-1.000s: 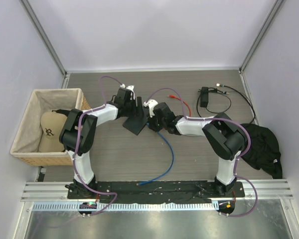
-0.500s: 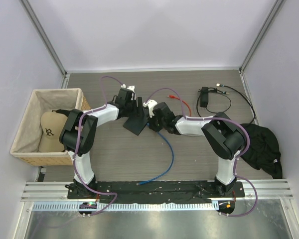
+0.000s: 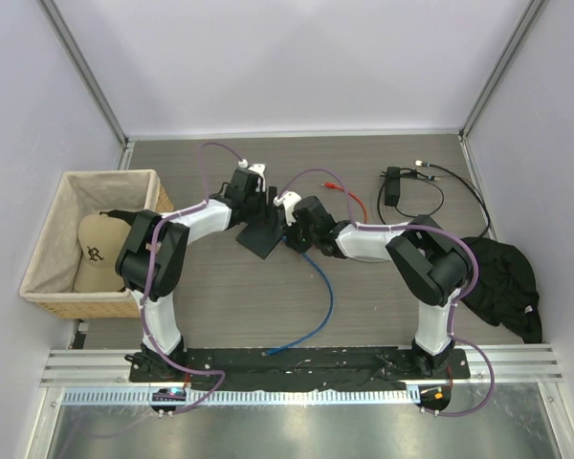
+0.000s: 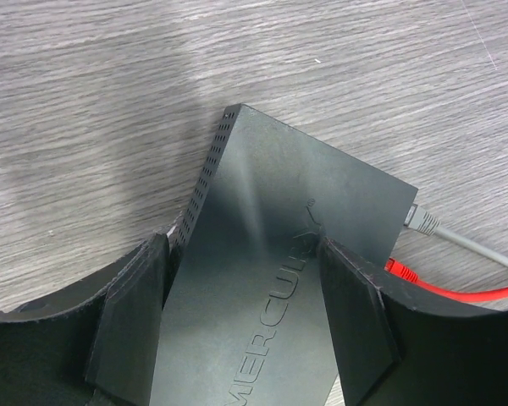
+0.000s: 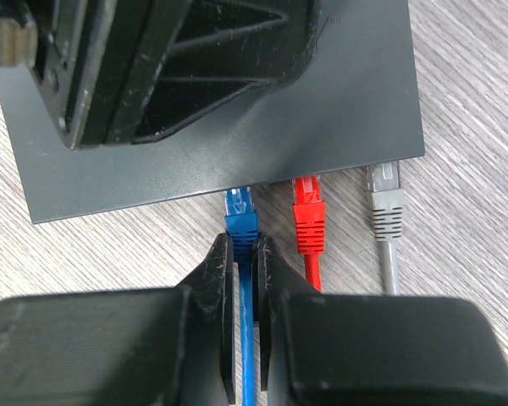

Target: Insert the plug into the switch port

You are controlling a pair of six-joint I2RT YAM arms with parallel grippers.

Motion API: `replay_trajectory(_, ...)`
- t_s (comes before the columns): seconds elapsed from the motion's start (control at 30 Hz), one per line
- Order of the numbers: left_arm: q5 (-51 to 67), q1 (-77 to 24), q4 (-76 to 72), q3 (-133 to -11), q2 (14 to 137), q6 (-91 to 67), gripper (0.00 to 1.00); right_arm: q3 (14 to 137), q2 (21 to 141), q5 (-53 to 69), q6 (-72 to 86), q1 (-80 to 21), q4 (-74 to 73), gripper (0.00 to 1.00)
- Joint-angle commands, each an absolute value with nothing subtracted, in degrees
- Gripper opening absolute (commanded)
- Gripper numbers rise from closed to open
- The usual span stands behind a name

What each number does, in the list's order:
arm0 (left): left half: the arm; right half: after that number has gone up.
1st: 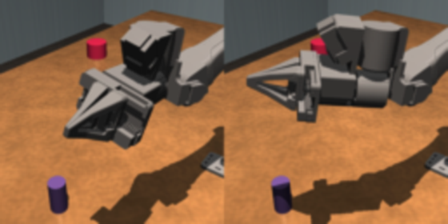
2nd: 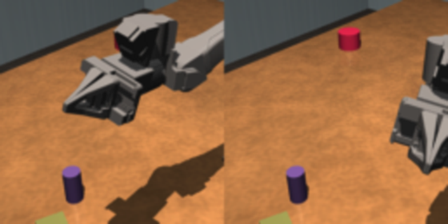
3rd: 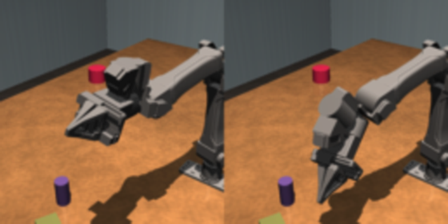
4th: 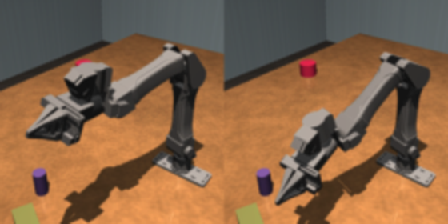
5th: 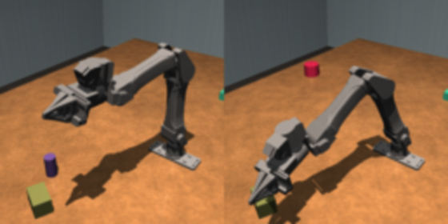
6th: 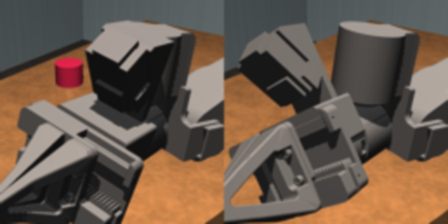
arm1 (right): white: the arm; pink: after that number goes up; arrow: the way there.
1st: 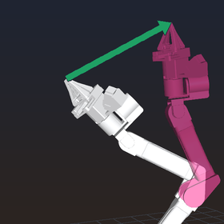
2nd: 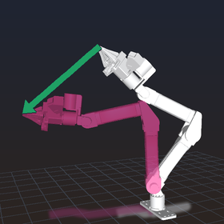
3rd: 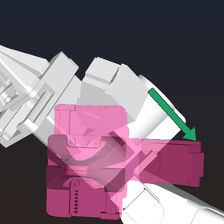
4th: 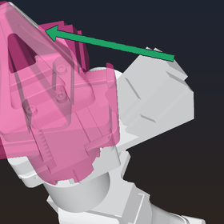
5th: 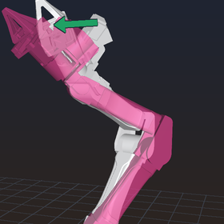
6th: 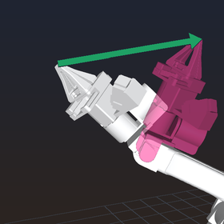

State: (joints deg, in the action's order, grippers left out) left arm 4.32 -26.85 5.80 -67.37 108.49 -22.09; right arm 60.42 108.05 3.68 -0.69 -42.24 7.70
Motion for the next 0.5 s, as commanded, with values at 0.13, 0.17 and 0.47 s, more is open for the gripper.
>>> replay_trajectory(0.13, 30.85, -39.02, 17.40, -66.80, 114.16, -30.15, 0.70, 69.00, 103.45, 2.30, 1.05, -44.03, 50.53, 0.01)
replay_trajectory(0.17, 31.11, -39.02, 17.40, -66.80, 114.60, -30.23, 0.70, 68.12, 103.19, 1.50, 1.05, -44.03, 52.10, 0.01)
replay_trajectory(0.47, 36.73, -39.02, 18.10, -67.59, 117.24, -29.62, 0.70, 70.38, 105.55, 2.35, 0.26, -44.03, 49.59, 0.01)
